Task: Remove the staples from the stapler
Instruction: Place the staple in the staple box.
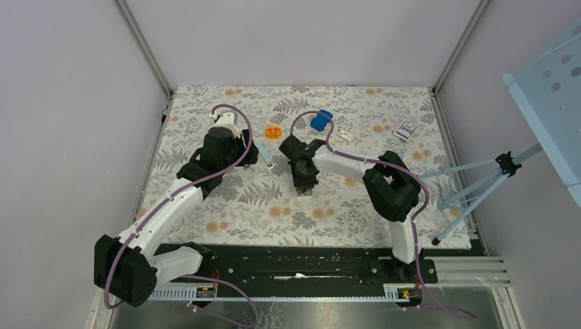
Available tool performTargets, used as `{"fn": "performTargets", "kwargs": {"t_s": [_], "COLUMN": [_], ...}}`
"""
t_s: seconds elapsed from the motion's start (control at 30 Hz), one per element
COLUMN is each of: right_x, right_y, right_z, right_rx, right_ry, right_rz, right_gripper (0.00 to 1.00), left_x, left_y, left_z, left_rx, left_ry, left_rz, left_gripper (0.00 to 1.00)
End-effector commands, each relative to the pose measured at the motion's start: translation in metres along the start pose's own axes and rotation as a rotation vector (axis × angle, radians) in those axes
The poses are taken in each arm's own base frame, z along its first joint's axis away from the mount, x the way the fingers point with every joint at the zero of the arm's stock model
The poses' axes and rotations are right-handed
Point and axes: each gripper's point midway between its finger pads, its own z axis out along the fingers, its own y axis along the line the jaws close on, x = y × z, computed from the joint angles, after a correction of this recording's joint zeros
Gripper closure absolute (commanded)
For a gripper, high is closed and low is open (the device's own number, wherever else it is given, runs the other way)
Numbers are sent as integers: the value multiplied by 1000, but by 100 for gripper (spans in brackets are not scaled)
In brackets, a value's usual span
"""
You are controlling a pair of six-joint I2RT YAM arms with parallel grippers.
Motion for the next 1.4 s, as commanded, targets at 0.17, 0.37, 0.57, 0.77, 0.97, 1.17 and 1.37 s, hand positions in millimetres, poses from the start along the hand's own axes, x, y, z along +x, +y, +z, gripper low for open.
{"fn": "performTargets", "kwargs": {"t_s": [0.17,0.37,0.57,0.77,0.97,1.17,1.37], "right_x": [-10,-13,-12,-11,-13,-13,-13], "right_y": [7,6,3,1,-1,-1,0], "right_z": [-12,-18,-18,-14,-16,-16,-19], "right_rx": [-2,2,11,26,36,35,28], "right_ry": [-45,-59,-61,-55,-62,-57,-65], "right_rz": [0,-2,-2,-4,-6,-14,-14], "right_gripper": [80,80,80,79,79,73,69], "left_x": [-13,-14,-14,-14,-14,-13,-13], "left_y": [-4,-4,-4,-4,-4,-4,-4], "left_z": [-5,-5,-5,-4,-4,-4,-4], "left_rx": [22,22,21,23,23,22,22], "left_ry": [-50,-53,-50,-50,-49,-48,-48], "left_rz": [-11,-11,-12,-13,-13,-13,-13], "left_gripper": [33,33,33,33,33,33,33]}}
